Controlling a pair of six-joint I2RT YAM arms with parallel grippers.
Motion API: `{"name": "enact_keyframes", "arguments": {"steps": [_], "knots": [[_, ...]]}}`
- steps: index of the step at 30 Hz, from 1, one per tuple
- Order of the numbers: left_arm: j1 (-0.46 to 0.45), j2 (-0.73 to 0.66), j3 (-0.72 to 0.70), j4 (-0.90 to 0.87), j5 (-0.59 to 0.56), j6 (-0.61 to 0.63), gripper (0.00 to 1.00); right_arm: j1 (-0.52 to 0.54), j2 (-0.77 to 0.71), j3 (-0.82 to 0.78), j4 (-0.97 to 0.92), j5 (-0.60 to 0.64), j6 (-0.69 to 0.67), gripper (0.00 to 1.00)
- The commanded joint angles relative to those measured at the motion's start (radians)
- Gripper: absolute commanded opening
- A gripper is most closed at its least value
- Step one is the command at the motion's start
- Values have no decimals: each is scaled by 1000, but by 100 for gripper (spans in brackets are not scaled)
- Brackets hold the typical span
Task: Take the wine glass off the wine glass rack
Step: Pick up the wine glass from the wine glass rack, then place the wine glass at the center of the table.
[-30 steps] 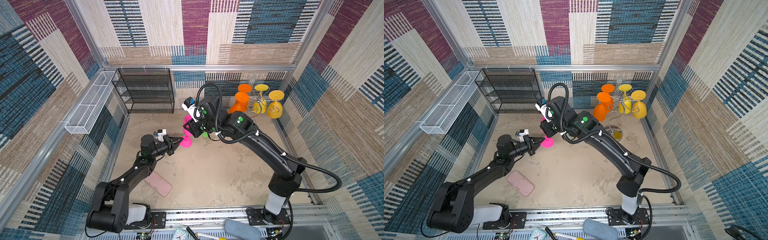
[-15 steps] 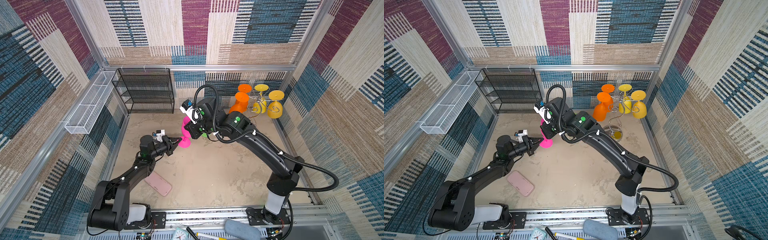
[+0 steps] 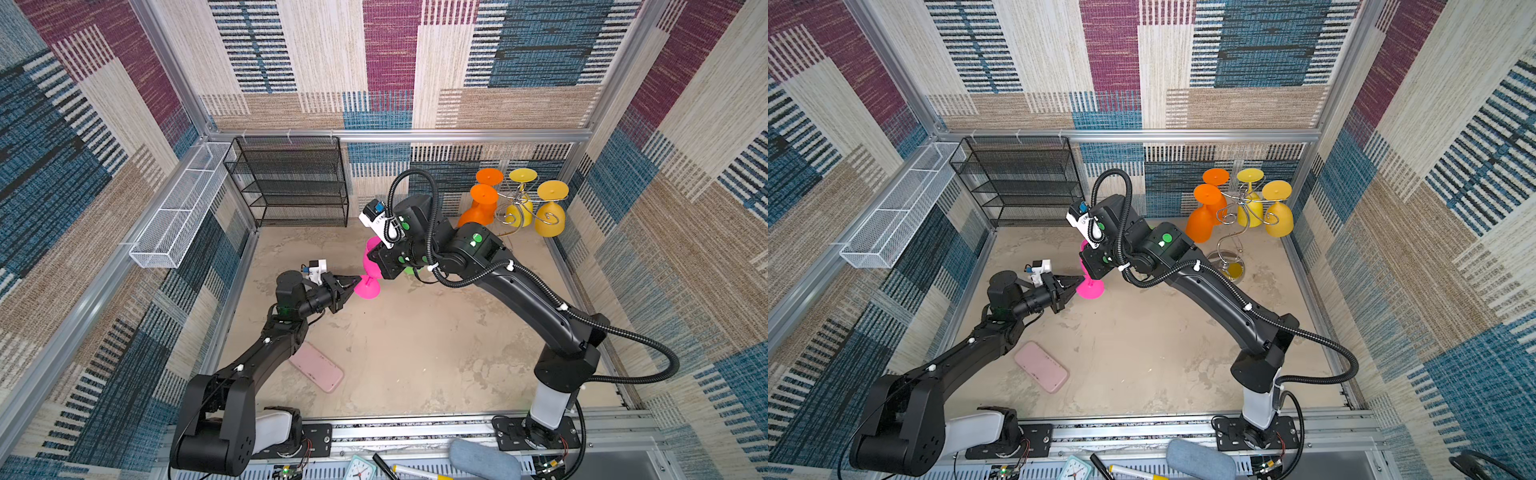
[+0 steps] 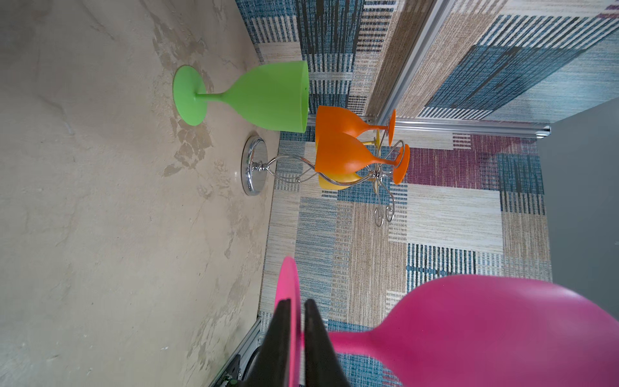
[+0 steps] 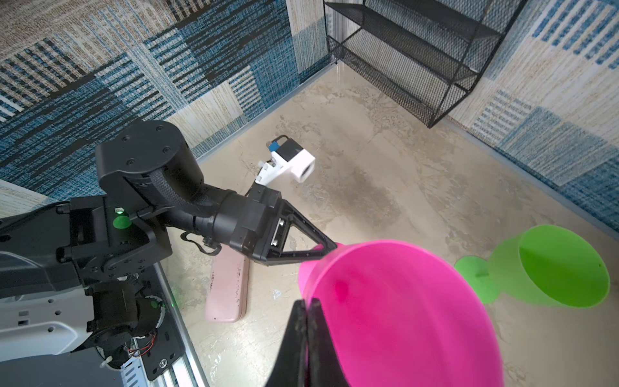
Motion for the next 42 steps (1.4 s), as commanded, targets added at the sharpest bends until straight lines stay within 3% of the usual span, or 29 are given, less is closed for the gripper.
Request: {"name": "enact_keyframes", "arguments": {"steps": [1, 9, 16, 26, 42], "knots": [[8, -22, 0, -38, 6, 55, 28, 0, -10, -12, -6, 44, 3, 0], [32, -82, 8, -184, -7, 130, 69, 0, -43, -101, 32, 112, 7, 0], [39, -161, 85, -482, -65, 306, 82, -13, -74, -227, 100, 92, 20, 0], [38, -215, 206, -797, -179, 502, 98, -56, -125, -463, 213, 93, 40, 0], [39, -277, 193, -820, -199, 562, 99, -181, -193, -737, 411, 96, 15, 0]]}}
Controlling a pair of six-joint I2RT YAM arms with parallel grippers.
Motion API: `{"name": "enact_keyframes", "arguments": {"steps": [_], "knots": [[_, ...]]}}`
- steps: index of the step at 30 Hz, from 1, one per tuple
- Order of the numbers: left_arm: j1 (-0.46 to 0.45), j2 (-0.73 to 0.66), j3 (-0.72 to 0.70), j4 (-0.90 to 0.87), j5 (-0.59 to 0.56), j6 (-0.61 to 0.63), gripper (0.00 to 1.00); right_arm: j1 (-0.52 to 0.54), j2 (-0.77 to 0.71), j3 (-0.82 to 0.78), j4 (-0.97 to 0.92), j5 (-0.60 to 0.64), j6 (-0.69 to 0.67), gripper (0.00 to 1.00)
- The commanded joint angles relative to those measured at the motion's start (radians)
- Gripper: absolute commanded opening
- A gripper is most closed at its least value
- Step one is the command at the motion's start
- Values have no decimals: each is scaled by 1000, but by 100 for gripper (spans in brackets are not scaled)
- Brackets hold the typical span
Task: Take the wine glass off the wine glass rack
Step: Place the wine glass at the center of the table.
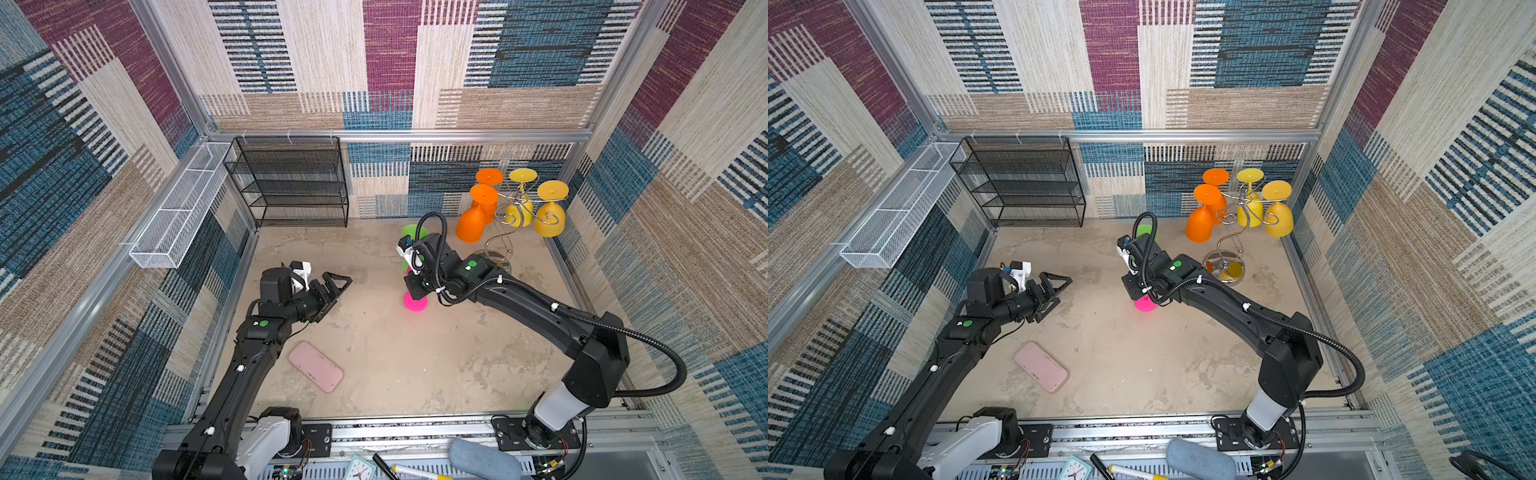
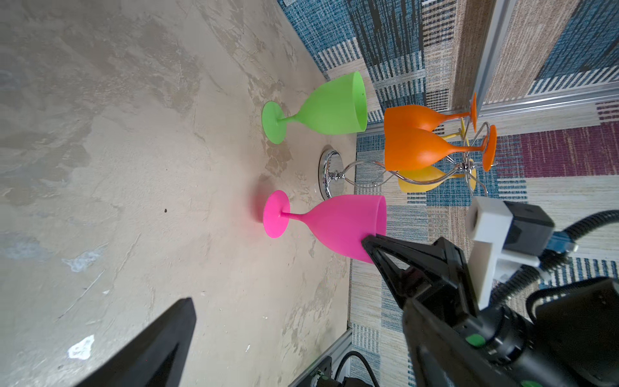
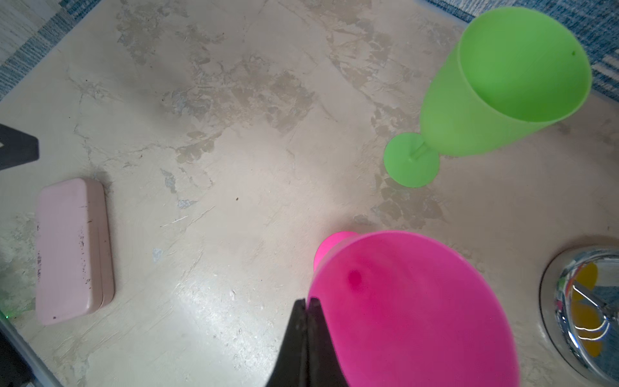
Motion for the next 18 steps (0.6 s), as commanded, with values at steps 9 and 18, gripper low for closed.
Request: {"name": "enact_keyframes", "arguments": {"steps": [9, 18], "knots": [[0, -32, -4, -35, -38, 75, 100, -35, 38, -23, 112, 14, -20, 0], [0, -36, -7, -38, -42, 83, 100, -40, 81, 2, 129, 21, -27, 0]]}}
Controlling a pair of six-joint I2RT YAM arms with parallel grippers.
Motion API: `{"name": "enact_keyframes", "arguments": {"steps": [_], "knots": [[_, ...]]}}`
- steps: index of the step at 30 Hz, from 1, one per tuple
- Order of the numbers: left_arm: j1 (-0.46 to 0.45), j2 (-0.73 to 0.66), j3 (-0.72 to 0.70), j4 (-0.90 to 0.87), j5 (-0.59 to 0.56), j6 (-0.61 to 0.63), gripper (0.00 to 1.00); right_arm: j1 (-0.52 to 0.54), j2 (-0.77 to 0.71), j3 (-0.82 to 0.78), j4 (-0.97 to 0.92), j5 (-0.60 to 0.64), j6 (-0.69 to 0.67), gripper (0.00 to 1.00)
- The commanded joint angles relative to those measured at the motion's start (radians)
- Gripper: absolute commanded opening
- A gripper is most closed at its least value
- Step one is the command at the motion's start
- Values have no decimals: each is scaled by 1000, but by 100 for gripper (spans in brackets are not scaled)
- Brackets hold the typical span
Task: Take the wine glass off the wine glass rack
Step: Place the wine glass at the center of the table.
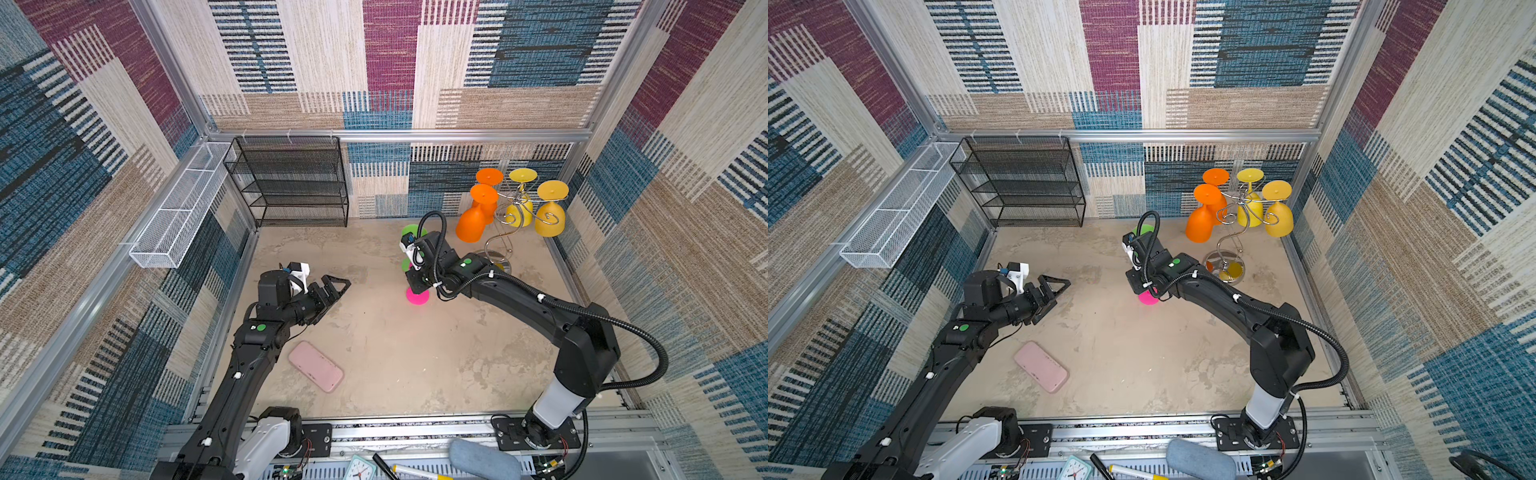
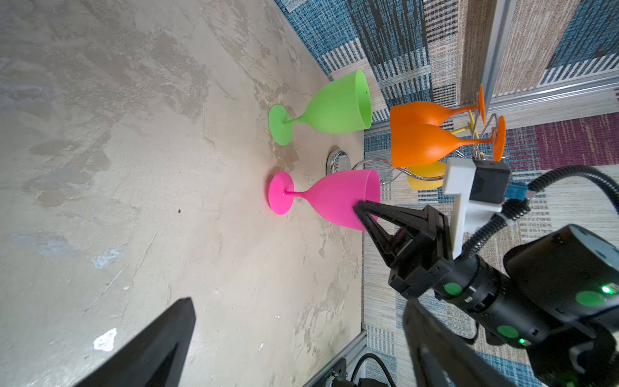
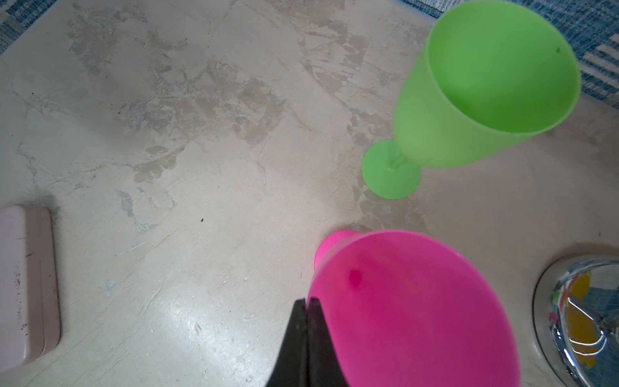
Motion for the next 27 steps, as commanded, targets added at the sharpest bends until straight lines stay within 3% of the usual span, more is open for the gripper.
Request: {"name": "enact_keyframes", "arguments": {"steps": [1, 20, 27], "knots": [[1, -6, -8, 6, -12, 35, 100, 1, 15, 20, 40, 11, -10, 0], [0, -10, -3, 2, -13, 40, 99, 0, 60, 60, 40, 25, -6, 1], [0, -13, 14, -10, -13, 43, 99, 1, 49, 75, 32, 13, -14, 31]]}}
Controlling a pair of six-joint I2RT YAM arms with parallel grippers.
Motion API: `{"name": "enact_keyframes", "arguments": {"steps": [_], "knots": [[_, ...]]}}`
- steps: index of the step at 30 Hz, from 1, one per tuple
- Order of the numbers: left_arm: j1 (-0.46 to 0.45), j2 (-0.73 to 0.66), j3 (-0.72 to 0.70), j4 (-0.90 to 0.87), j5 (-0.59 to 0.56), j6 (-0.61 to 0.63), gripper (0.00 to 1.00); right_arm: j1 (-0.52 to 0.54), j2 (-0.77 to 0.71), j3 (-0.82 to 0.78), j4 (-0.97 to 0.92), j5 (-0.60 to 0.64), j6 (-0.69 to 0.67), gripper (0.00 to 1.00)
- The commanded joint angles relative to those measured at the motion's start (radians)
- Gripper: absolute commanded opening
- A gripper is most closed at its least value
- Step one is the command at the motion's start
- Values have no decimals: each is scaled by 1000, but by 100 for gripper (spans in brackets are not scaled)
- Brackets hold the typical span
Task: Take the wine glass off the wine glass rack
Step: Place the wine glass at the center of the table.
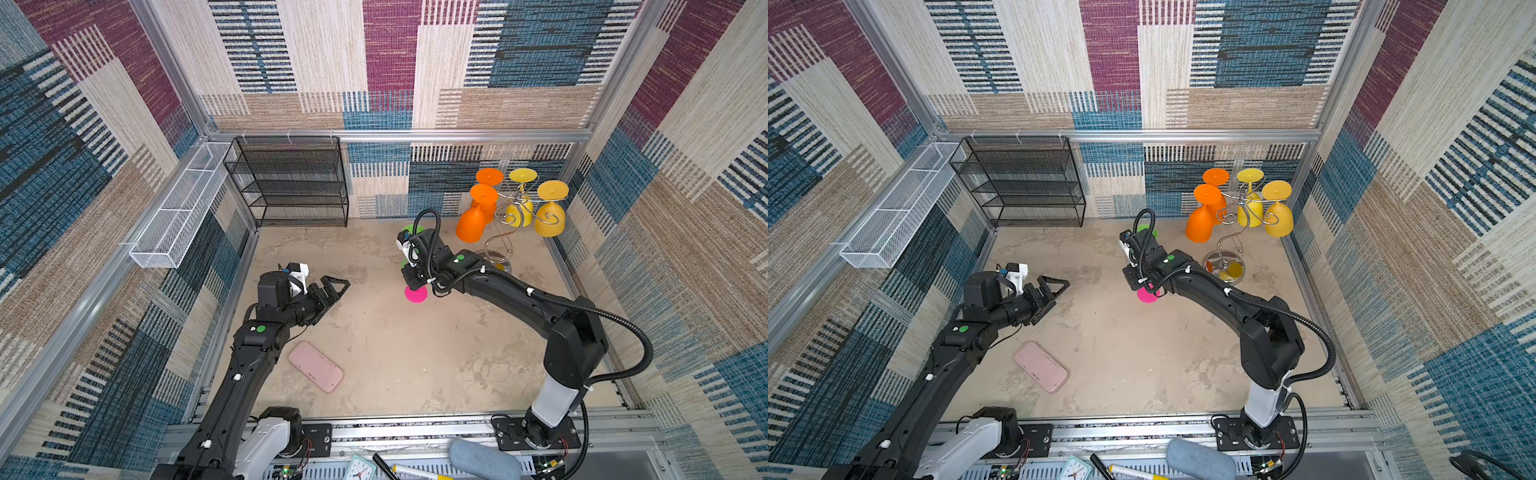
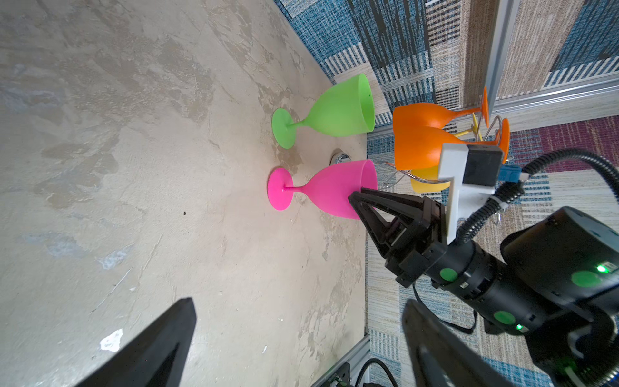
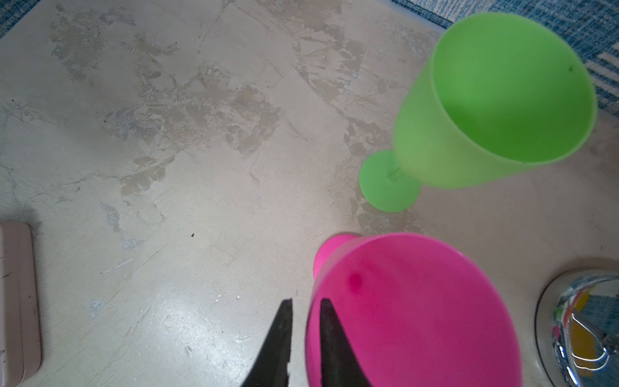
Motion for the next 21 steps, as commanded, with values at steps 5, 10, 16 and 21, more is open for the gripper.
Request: {"name": "enact_keyframes", "arguments": {"steps": [5, 10, 16, 21], "knots": [[1, 1, 49, -19, 4, 54, 99, 1, -58, 28, 38, -4, -19, 55], [0, 5, 67, -26, 5, 62, 99, 2, -121, 18, 70, -11, -15, 62], [0, 11, 89, -29, 10, 84, 99, 2, -280, -65, 197, 2, 0, 67], [-2, 14, 113, -28, 26, 116, 99, 2, -432, -156, 330, 50, 19, 75]]}}
